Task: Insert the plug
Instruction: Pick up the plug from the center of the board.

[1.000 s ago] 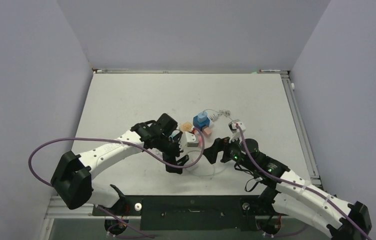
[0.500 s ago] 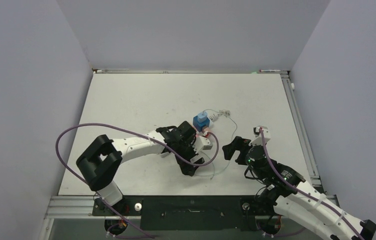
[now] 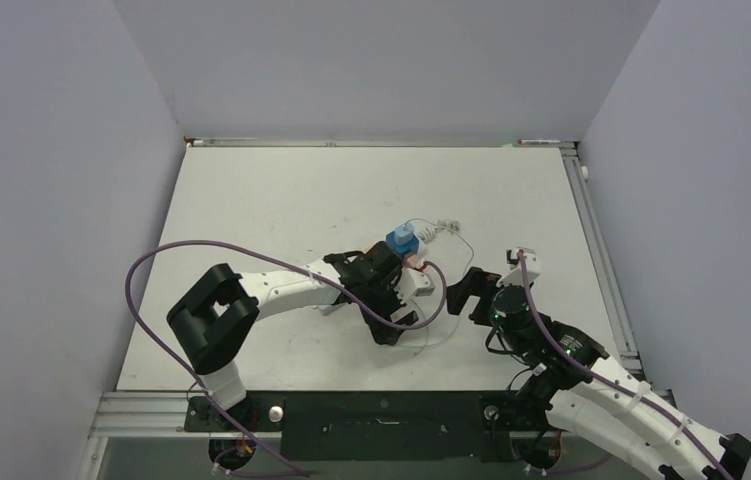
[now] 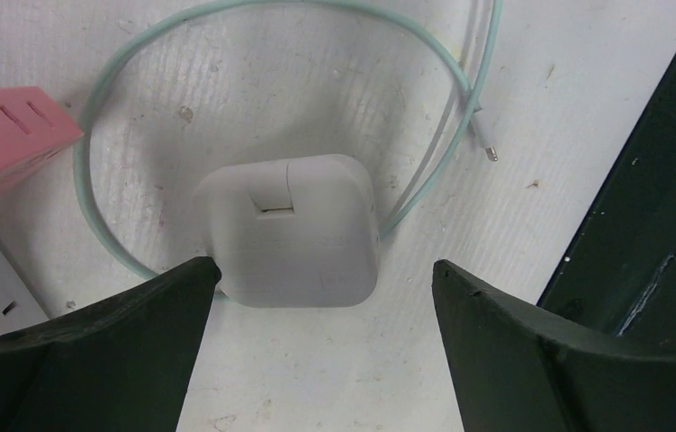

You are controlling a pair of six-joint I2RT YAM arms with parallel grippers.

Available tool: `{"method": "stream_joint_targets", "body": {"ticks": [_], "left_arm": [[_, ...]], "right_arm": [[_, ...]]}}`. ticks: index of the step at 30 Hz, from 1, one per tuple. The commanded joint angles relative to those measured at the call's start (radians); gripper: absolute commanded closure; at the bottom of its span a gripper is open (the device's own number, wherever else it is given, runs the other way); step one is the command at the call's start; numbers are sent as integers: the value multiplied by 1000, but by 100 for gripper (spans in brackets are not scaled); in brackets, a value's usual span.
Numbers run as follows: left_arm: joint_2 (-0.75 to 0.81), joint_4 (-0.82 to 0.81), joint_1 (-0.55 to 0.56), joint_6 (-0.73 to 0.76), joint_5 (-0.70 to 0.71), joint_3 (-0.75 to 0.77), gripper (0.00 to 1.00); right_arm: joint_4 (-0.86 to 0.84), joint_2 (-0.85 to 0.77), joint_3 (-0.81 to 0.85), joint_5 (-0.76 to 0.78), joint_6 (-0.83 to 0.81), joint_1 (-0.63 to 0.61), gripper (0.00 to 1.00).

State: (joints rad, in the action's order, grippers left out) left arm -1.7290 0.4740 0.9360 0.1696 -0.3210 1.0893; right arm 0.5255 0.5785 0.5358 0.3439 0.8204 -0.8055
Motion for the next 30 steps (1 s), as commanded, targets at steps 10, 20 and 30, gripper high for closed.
{"method": "stream_joint_targets", "body": {"ticks": [10,20,30], "left_arm": [[69,56,24,4,56,99,12],[44,37,27,-44,58,96,9],[-24,18,33,-43,60,57,9]], "right_arm": [[-78,-7,6,0,-24,5,10],[-66,-29,3,5,-28,5,10],[-50,-46,11,24,-29,5,10]]}}
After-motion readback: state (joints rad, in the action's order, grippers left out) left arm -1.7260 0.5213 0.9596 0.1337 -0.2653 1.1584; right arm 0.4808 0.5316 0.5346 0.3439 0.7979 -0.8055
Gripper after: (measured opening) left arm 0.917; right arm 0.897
